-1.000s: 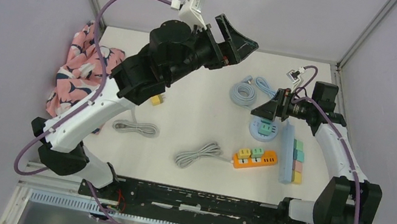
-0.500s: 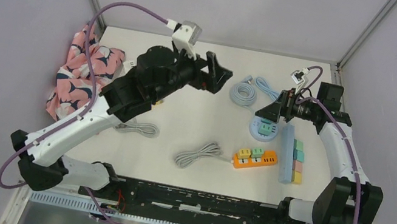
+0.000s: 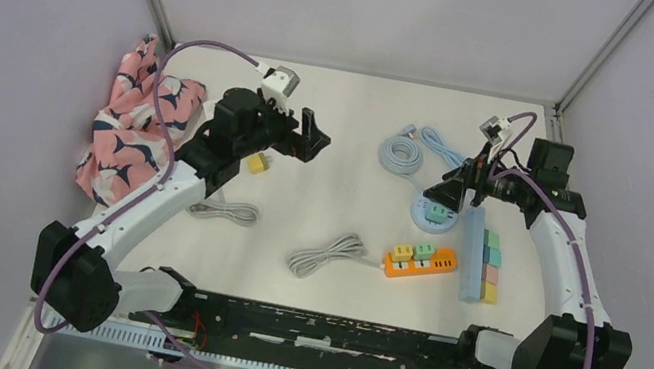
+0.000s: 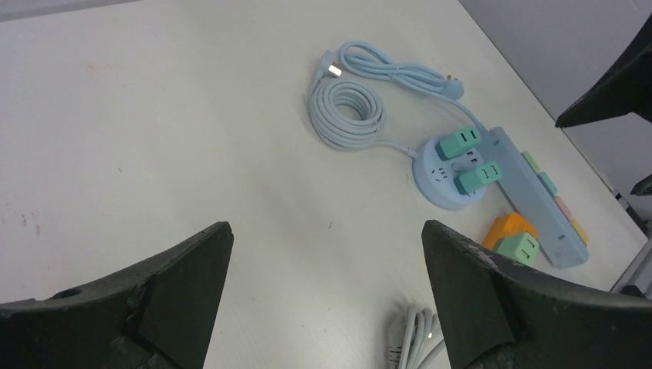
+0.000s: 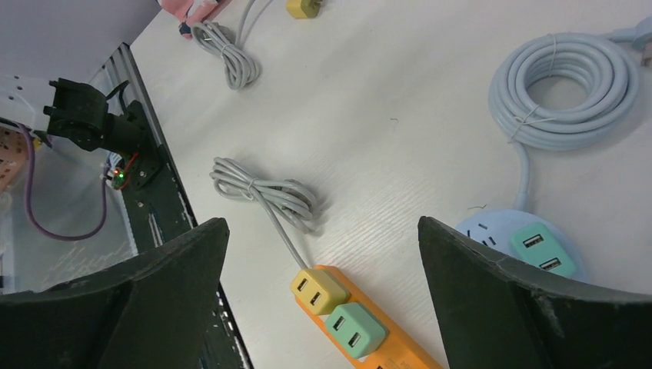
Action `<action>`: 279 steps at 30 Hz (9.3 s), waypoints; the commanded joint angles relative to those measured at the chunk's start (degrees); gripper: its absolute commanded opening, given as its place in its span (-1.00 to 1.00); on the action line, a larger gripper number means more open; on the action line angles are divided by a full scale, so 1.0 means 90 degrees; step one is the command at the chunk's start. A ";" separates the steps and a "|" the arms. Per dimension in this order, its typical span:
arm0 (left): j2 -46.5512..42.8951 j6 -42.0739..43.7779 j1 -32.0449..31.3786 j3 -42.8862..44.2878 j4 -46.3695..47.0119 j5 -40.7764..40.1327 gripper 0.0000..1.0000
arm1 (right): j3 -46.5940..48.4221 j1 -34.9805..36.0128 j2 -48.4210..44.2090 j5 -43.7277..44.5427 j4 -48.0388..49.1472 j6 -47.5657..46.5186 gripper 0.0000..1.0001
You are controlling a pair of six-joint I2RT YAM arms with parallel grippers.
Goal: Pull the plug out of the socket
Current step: Move the socket to the center of the board, then remove the plug from the socket.
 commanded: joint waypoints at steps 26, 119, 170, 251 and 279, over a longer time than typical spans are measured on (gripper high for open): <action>-0.0326 0.0616 0.0131 0.0052 0.0260 -0.0266 0.99 | 0.0346 0.0431 0.0291 0.1165 -0.0921 -0.2329 0.89; -0.0148 0.0588 0.0318 0.0201 -0.0002 -0.0248 0.98 | 0.1150 0.3203 0.2440 0.5330 -0.1425 -0.3618 -0.84; -0.3490 -0.3724 0.0402 -0.3753 0.2579 0.0277 0.99 | 0.1363 0.3850 0.1046 0.0358 -0.1879 -0.4582 0.74; 0.1427 0.3519 -0.0611 -0.2241 0.3380 0.1436 0.42 | 0.1684 0.2868 0.2114 0.0403 -0.2893 -0.4967 0.73; 0.2480 0.4340 -0.0645 -0.1327 0.1957 0.2059 -0.05 | 0.1752 0.2859 0.2232 0.0357 -0.3154 -0.5219 0.72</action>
